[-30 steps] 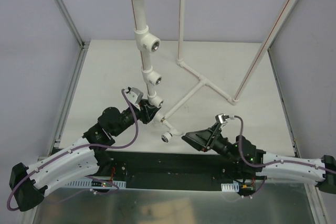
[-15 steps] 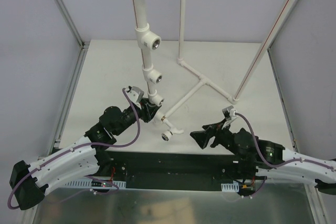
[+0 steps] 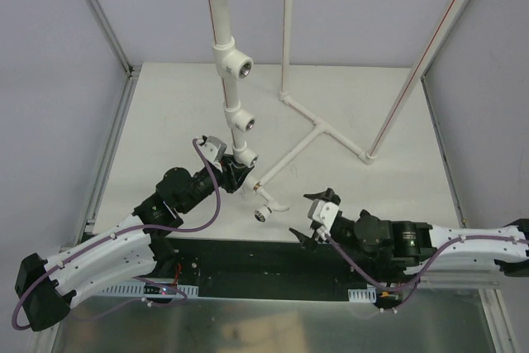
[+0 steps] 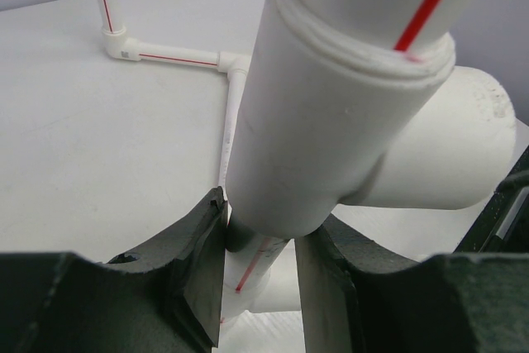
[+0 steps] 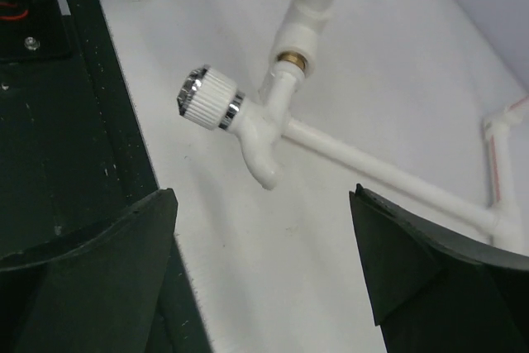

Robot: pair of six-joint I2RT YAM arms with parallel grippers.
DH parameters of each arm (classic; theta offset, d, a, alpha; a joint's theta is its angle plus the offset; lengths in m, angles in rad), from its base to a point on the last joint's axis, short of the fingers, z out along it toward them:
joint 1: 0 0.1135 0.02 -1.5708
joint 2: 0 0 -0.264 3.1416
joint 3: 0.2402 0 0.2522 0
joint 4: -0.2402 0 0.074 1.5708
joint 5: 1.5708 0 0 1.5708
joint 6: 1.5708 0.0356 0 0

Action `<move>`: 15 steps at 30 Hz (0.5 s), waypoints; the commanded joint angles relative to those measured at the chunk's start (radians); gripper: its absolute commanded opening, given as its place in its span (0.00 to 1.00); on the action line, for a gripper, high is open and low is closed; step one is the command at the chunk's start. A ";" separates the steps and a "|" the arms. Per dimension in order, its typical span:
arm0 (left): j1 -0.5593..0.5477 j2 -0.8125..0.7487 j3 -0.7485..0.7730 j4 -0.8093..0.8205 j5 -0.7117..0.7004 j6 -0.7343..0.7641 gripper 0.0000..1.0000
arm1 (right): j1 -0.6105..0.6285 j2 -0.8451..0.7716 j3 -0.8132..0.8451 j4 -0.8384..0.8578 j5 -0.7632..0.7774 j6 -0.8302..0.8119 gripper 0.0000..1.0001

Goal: Install the water faucets
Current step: Install the water faucet onto the adaptor.

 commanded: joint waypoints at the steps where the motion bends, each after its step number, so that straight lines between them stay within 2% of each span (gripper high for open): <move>1: 0.016 0.015 0.029 -0.057 -0.034 -0.042 0.00 | 0.122 0.045 -0.077 0.261 0.081 -0.418 0.94; 3: 0.024 0.017 0.035 -0.064 -0.031 -0.045 0.00 | 0.147 0.057 -0.128 0.393 0.109 -0.501 0.94; 10: 0.036 0.012 0.037 -0.061 -0.020 -0.042 0.00 | 0.166 0.173 -0.171 0.575 0.120 -0.701 0.94; 13: 0.038 0.012 0.031 -0.049 -0.015 -0.048 0.00 | 0.164 0.250 -0.218 0.754 0.137 -0.806 0.94; 15: 0.039 0.010 0.026 -0.046 -0.012 -0.048 0.00 | 0.161 0.291 -0.234 0.805 0.132 -0.821 0.93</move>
